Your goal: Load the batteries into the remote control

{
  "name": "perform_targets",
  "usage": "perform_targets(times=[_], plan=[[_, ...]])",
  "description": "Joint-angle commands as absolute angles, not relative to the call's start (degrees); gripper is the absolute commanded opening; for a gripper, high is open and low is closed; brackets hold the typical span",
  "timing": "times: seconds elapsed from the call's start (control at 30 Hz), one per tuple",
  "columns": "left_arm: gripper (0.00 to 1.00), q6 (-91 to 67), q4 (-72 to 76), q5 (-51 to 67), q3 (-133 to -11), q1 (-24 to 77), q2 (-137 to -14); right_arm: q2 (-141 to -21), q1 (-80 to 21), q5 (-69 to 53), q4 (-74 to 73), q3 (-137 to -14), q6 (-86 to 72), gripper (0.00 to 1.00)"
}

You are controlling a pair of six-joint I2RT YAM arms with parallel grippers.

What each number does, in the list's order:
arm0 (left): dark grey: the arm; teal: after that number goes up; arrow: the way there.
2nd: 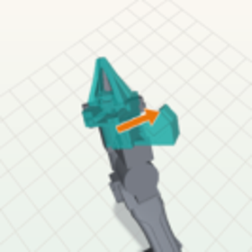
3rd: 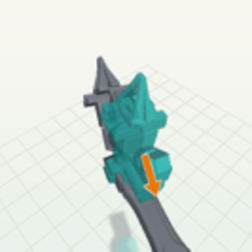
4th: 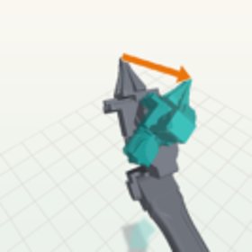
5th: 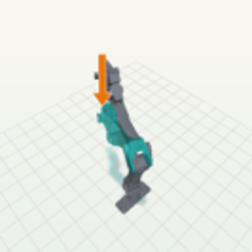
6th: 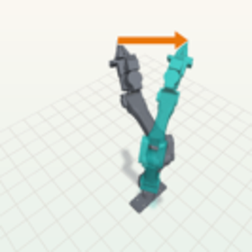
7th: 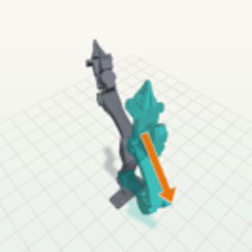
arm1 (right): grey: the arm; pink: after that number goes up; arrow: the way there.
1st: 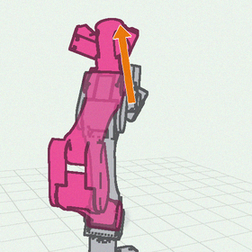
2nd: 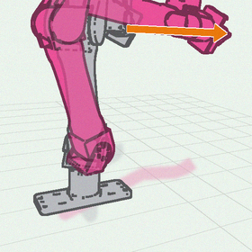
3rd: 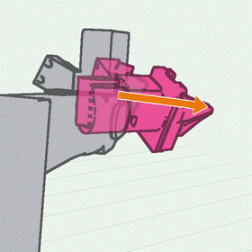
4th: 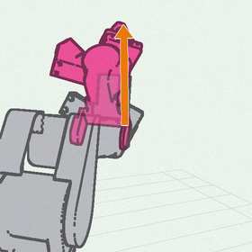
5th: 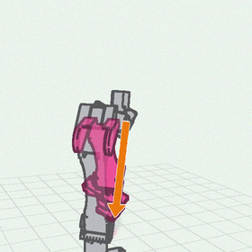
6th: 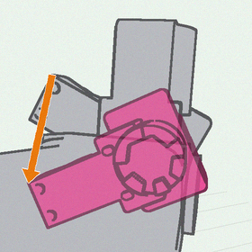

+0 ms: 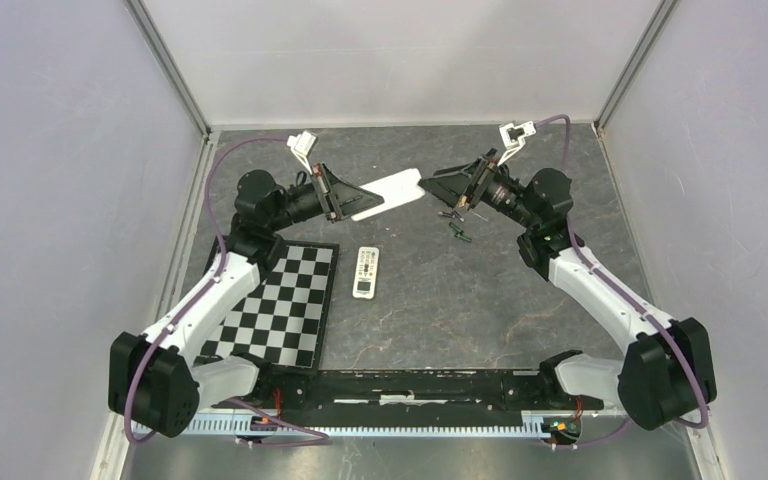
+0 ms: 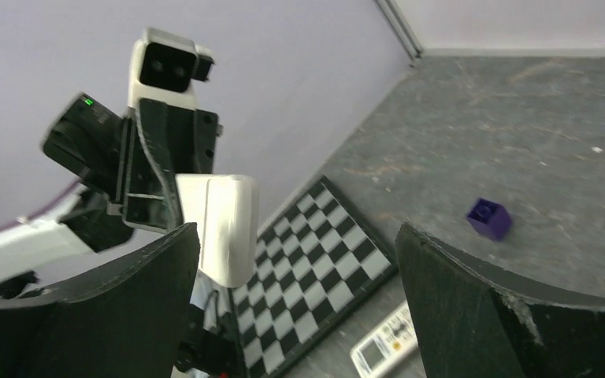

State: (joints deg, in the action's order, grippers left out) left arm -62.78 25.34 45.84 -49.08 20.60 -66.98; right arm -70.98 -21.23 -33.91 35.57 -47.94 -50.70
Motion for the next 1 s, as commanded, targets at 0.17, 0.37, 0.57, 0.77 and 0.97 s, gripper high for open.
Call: perform_targets(times=[0.17, 0.37, 0.57, 0.77, 0.97], plan=[[0.02, -55.0, 24.1, 54.3, -46.4, 20.5, -68.1, -67.1, -21.1, -36.3, 24.7, -46.6, -36.1, 0.98], [0.02, -54.8, 24.1, 53.3, -45.7, 20.5, -68.3, -68.4, -21.6, -39.6, 24.8, -45.4, -40.2, 0.91], [0.02, -53.4, 22.1, 52.6, -46.7, 20.5, -68.1, -68.6, -23.3, -38.9, 24.8, -45.6, -41.0, 0.85], [0.02, -52.6, 21.3, 52.5, -47.0, 20.5, -68.4, -70.3, -24.9, -39.1, 24.8, -47.5, -42.8, 0.69], [0.02, -49.5, 16.7, 51.1, -48.1, 20.5, -67.9, -70.3, -25.7, -38.3, 24.5, -47.6, -43.3, 0.47]])
